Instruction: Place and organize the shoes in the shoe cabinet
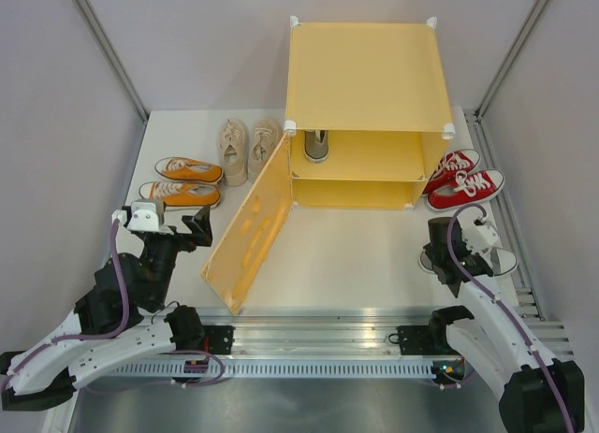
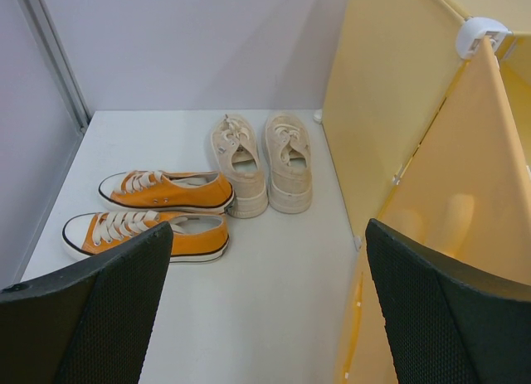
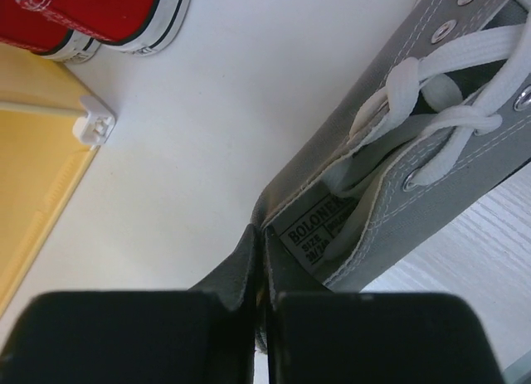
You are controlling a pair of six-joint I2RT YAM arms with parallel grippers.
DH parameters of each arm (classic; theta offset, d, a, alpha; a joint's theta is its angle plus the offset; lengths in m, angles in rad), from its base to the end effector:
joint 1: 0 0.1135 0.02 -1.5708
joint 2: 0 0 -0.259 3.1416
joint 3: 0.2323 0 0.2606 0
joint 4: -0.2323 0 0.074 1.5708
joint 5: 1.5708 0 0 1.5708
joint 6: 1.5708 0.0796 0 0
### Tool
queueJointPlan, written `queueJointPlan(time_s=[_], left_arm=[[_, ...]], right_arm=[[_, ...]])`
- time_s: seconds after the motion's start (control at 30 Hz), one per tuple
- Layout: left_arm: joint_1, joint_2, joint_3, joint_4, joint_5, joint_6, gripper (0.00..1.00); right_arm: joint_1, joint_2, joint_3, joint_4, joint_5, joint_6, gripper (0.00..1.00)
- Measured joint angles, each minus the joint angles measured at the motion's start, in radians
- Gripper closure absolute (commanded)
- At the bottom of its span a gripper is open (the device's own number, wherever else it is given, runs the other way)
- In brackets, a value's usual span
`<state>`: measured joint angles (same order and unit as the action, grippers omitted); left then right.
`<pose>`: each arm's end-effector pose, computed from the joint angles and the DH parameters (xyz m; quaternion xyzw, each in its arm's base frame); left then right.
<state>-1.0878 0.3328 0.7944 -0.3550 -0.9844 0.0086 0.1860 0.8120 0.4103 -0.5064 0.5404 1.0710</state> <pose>0.1019 -0.0515 0.3773 0.0070 0.6859 -0.0658 0.7246 0.1906 -0.0058 0.1454 0.4687 0.7863 -0.0198 0.4020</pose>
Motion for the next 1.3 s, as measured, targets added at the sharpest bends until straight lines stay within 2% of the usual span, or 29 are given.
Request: queueJointPlan(time_s=[0.3, 0.57, 0.77, 0.93, 1.1, 1.3], left_arm=[[0.0, 0.0, 0.0, 0.0, 0.0, 0.0, 0.0], [0.0, 0.0, 0.0, 0.0, 0.0, 0.0, 0.0], [0.0, 0.0, 0.0, 0.0, -0.001, 0.0, 0.0], [0.0, -0.001, 0.0, 0.0, -0.002, 0.0, 0.0], [0.0, -0.001, 0.0, 0.0, -0.004, 0.0, 0.0], [0.0, 0.004, 0.0, 0.0, -0.008, 0.0, 0.0]], right_arm=[[0.0, -0.161, -0.002, -0.057, -0.096, -0.049, 0.99], [0.015, -0.208, -0.009, -0.062, -0.289, -0.093, 0.99], [0.082, -0.249, -0.071, -0.014, -0.393, -0.114, 0.99], [0.279, -0.201, -0.12, 0.091, -0.371, -0.099, 0.99], [0.575, -0.076, -0.109, 0.219, -0.253, -0.082, 0.99], [0.9, 0.179, 0.019, 0.268, -0.156, -0.126, 0.99]])
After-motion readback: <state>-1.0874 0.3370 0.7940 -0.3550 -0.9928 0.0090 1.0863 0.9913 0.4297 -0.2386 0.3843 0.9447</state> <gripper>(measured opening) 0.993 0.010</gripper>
